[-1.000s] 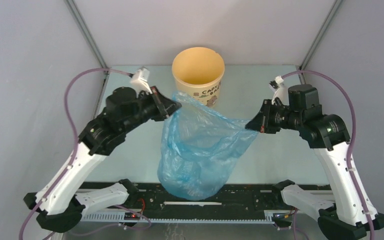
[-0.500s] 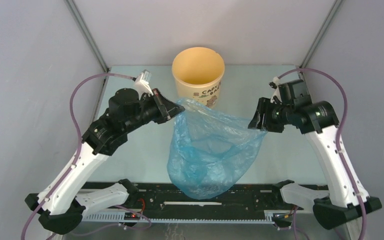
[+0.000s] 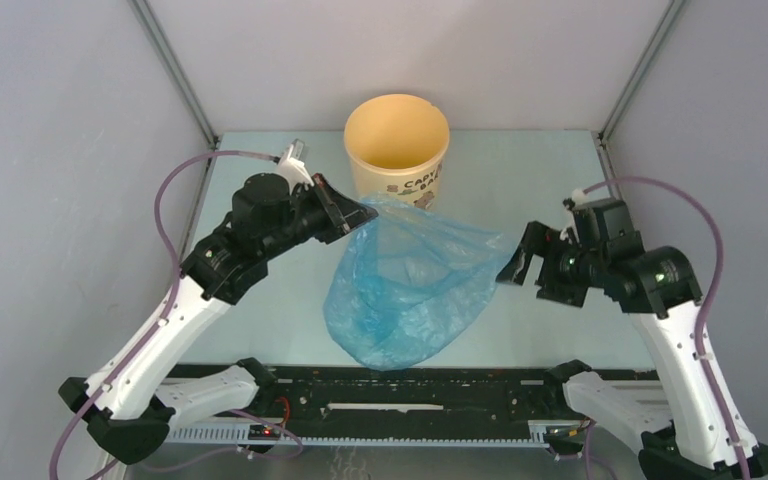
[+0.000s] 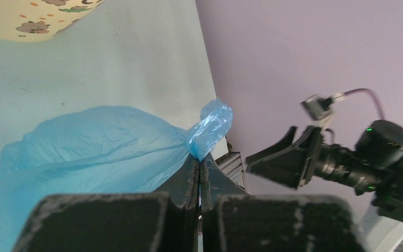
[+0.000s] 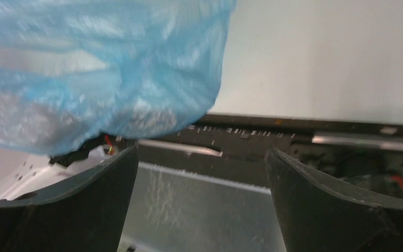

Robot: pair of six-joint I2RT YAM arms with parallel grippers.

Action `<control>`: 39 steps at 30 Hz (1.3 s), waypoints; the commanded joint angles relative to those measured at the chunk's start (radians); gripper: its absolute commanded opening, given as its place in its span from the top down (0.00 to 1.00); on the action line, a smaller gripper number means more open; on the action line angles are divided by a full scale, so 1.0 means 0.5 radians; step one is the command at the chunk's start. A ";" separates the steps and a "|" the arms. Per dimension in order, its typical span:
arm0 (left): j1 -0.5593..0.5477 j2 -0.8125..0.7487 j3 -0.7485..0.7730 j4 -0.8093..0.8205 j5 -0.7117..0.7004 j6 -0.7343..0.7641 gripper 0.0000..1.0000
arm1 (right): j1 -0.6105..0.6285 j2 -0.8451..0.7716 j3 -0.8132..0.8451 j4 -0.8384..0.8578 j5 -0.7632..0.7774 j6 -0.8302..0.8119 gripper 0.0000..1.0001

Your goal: Put the trash bags into the trash bin

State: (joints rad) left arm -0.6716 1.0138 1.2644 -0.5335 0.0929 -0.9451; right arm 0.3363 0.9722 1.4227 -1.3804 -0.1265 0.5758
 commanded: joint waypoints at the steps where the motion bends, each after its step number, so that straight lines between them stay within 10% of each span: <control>1: 0.013 0.035 -0.003 0.108 0.087 -0.044 1.00 | 0.060 -0.118 -0.354 0.345 -0.494 0.293 0.00; 15: 0.013 0.071 0.036 0.104 0.133 -0.073 1.00 | 0.372 0.258 -0.429 0.847 0.041 1.170 0.09; 26: 0.016 0.014 0.009 0.107 0.127 -0.073 1.00 | 0.368 0.584 -0.446 1.017 0.339 1.059 0.20; 39: 0.158 -0.003 0.007 0.100 0.172 -0.035 1.00 | 0.102 0.187 -0.428 0.943 0.118 0.643 1.00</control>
State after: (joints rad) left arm -0.6247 1.0290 1.2644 -0.5095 0.1463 -0.9688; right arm 0.4709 1.2037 1.1934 -0.9119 0.0093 1.0229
